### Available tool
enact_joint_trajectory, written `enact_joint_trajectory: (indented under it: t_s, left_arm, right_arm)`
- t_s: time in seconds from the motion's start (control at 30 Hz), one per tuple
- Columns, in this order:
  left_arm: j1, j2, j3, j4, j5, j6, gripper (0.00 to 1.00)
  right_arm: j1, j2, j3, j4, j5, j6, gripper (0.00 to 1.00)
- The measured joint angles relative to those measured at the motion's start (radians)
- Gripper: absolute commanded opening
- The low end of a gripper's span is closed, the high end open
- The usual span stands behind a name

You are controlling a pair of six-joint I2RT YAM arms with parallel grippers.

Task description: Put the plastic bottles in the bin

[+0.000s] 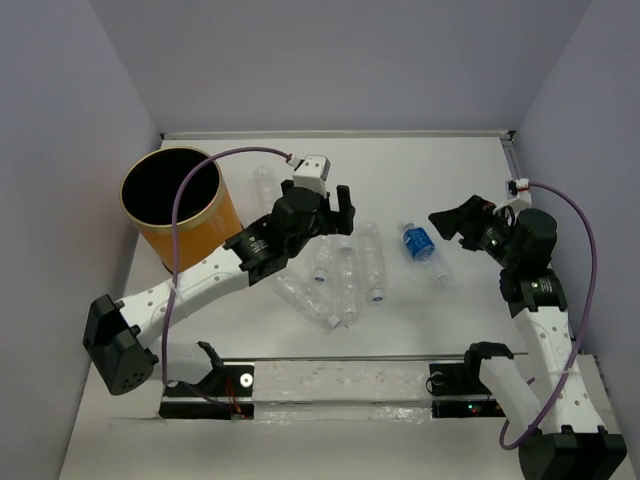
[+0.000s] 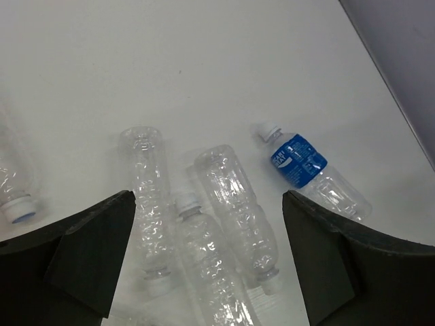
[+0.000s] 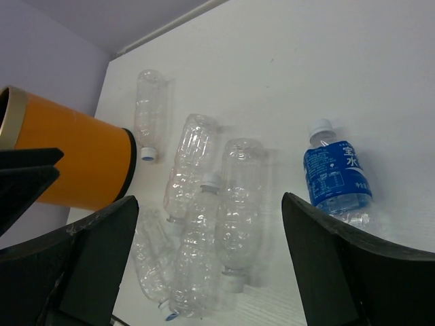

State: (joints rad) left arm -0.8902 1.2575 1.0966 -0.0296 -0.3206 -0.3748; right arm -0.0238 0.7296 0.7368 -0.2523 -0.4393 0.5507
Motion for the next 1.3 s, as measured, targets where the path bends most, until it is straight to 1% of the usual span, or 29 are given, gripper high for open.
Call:
enact_joint_trajectory:
  t_s: [0.17, 0.27, 0.33, 0.47, 0.6, 0.77, 0.9, 1.07, 1.3]
  left_arm:
    - [0.023, 0.122, 0.065, -0.029, -0.046, -0.022, 0.99]
    - [0.068, 0.188, 0.114, -0.041, -0.072, -0.035, 0.99]
    - [0.112, 0.257, 0.184, -0.047, -0.097, -0.043, 0.99]
    - [0.179, 0.388, 0.293, -0.038, -0.177, -0.05, 0.99]
    - [0.233, 0.55, 0.406, -0.053, -0.306, -0.049, 0.99]
    - [0.298, 0.689, 0.46, -0.072, -0.38, -0.043, 0.99]
    - [0.35, 0.752, 0.494, -0.08, -0.403, -0.03, 0.99]
    - [0.401, 0.794, 0.533, -0.076, -0.415, -0.015, 0.99]
    - [0.443, 0.852, 0.542, -0.07, -0.412, -0.005, 0.99]
  right_arm:
    - [0.0, 0.008, -0.018, 0.029, -0.016, 0.0, 0.91]
    - [0.005, 0.009, -0.031, 0.038, -0.018, 0.0, 0.91]
    - [0.007, 0.01, -0.038, 0.042, -0.024, 0.0, 0.9]
    - [0.007, 0.021, -0.048, 0.051, -0.045, 0.0, 0.89]
    - [0.021, 0.04, -0.054, 0.061, -0.063, 0.003, 0.89]
    - [0.04, 0.07, -0.06, 0.081, -0.086, 0.003, 0.88]
    - [0.05, 0.097, -0.06, 0.092, -0.109, 0.003, 0.88]
    - [0.061, 0.119, -0.06, 0.105, -0.132, 0.003, 0.88]
    - [0.071, 0.125, -0.06, 0.107, -0.155, 0.003, 0.87]
